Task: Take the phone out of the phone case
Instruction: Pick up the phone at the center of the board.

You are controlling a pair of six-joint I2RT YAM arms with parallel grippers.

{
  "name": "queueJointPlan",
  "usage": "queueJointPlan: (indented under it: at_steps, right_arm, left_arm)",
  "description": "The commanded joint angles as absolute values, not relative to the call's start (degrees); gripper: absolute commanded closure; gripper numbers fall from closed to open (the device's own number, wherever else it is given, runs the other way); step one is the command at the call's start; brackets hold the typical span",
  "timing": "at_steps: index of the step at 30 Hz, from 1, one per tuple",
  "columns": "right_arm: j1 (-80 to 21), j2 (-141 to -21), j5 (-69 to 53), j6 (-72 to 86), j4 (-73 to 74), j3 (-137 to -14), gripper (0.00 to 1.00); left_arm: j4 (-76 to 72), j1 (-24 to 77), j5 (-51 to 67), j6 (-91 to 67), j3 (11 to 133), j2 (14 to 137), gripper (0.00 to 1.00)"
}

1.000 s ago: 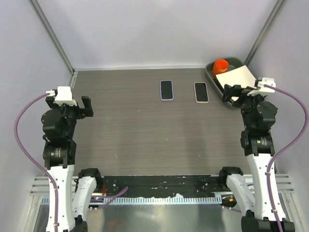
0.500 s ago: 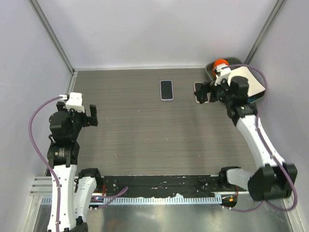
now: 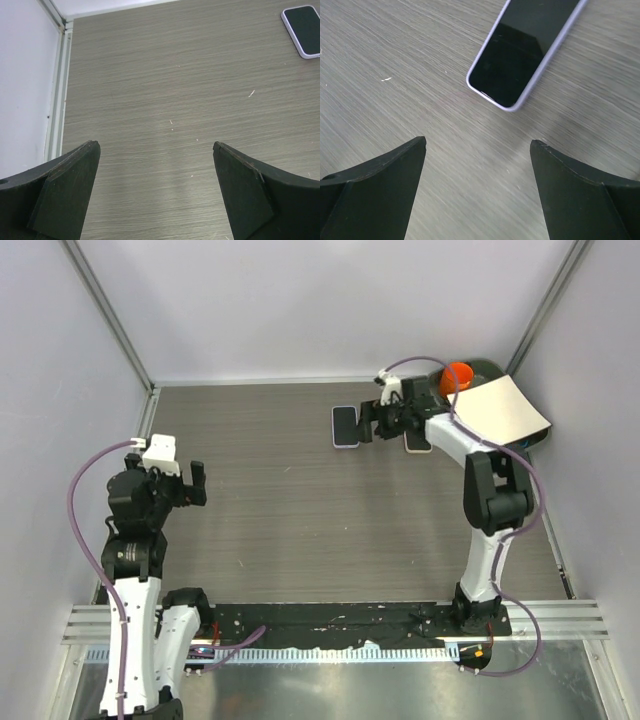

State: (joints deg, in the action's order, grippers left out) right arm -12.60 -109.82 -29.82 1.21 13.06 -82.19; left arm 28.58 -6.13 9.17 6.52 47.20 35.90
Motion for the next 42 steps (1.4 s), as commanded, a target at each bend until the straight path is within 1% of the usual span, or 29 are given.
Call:
queueJointPlan:
  at_steps: [1, 5, 9, 21, 29, 35, 36, 39, 42]
  right_arm:
    - [-16.26, -115.03, -28.83, 3.95, 14.76, -89.55, 0.1]
    - [-16.26, -120.66, -27.61, 7.46, 13.97, -92.28, 0.1]
    - [-16.26, -123.56, -26.37, 8.79, 14.15, -95.18, 0.1]
    - [-17.13, -129.11, -23.12, 10.63, 16.35, -100.36, 0.1]
    - [-21.18, -132.0, -10.31, 11.78, 18.81, -106.43, 0.02]
    - [-25.13, -134.82, -1.51, 11.34, 22.93, -111.61, 0.01]
    - [-25.48, -135.69, 2.25, 11.34, 23.81, -112.67, 0.01]
    - [-26.89, -136.93, 7.8, 11.6, 24.43, -113.64, 0.01]
    - [-27.6, -137.81, 10.89, 12.21, 25.22, -115.22, 0.0]
  left_arm:
    - [27.25, -6.59, 11.25, 6.59, 45.97, 36.47, 0.0]
    - [27.07, -6.59, 11.78, 6.07, 45.7, 36.65, 0.0]
    - [26.98, -6.59, 12.31, 6.06, 45.35, 37.09, 0.0]
    - [26.72, -6.68, 12.13, 5.89, 44.91, 38.23, 0.0]
    - [26.63, -6.86, 12.22, 5.98, 44.65, 38.41, 0.0]
    - [26.54, -6.94, 11.95, 5.89, 44.56, 38.67, 0.0]
    - [26.46, -6.86, 11.78, 5.89, 44.47, 38.58, 0.0]
    - [26.37, -6.94, 11.95, 6.06, 44.47, 38.85, 0.0]
    - [26.45, -6.94, 12.04, 5.98, 44.38, 39.02, 0.0]
